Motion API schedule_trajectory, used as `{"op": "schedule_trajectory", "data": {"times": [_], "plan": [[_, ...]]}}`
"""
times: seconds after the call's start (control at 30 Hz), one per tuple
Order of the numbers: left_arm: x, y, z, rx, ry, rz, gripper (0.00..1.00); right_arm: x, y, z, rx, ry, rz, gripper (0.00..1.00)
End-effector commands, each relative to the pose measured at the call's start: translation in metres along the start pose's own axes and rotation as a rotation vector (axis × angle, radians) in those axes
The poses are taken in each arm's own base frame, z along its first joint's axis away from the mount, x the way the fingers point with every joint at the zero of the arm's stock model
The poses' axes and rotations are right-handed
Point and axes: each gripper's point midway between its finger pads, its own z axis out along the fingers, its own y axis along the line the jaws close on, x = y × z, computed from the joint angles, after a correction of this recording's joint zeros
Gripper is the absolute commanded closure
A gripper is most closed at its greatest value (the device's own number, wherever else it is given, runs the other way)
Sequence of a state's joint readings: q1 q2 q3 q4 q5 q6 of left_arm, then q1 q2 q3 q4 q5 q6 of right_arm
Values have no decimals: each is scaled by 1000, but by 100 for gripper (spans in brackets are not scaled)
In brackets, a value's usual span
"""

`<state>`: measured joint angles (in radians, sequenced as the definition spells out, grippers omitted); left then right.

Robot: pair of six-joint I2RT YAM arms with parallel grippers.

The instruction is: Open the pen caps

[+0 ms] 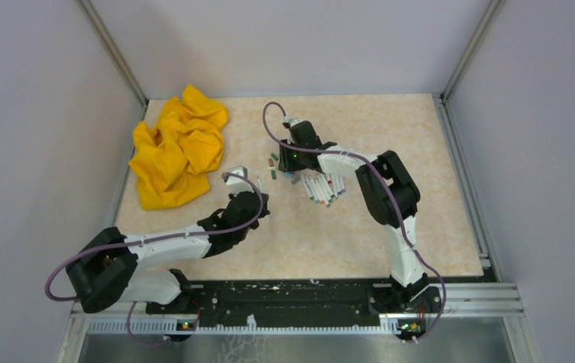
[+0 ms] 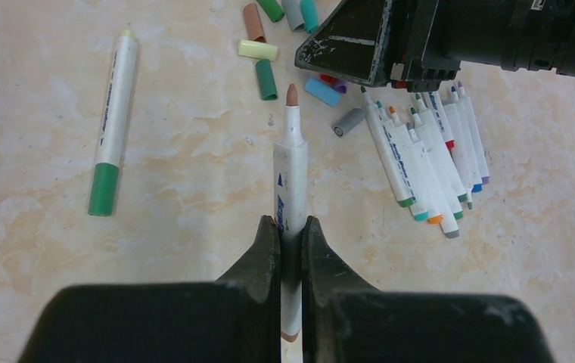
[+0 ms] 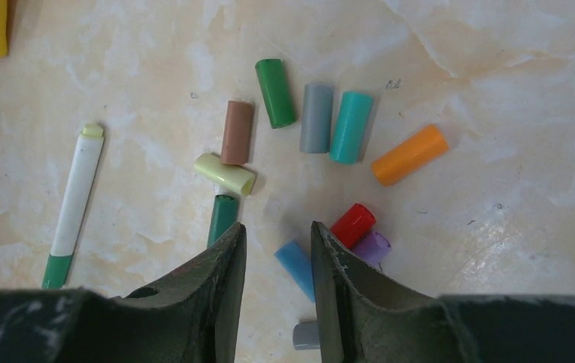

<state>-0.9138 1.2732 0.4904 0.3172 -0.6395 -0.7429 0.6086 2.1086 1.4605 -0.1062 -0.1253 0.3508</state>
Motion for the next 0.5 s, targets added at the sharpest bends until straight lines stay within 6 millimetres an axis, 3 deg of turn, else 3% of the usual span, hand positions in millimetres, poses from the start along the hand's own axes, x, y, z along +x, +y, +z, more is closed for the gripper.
{"op": "schedule_trajectory", "data": {"times": [0.0, 0.27, 0.47], "plan": [[-4, -7, 5, -6, 0, -1, 100, -37, 22, -11, -35, -108, -41, 64], [13, -41, 30, 76, 84, 32, 100, -95, 24, -72, -13, -308, -31, 63], [31, -67, 56, 95, 172, 3, 100, -125, 0, -126, 21, -448, 52, 63]]}}
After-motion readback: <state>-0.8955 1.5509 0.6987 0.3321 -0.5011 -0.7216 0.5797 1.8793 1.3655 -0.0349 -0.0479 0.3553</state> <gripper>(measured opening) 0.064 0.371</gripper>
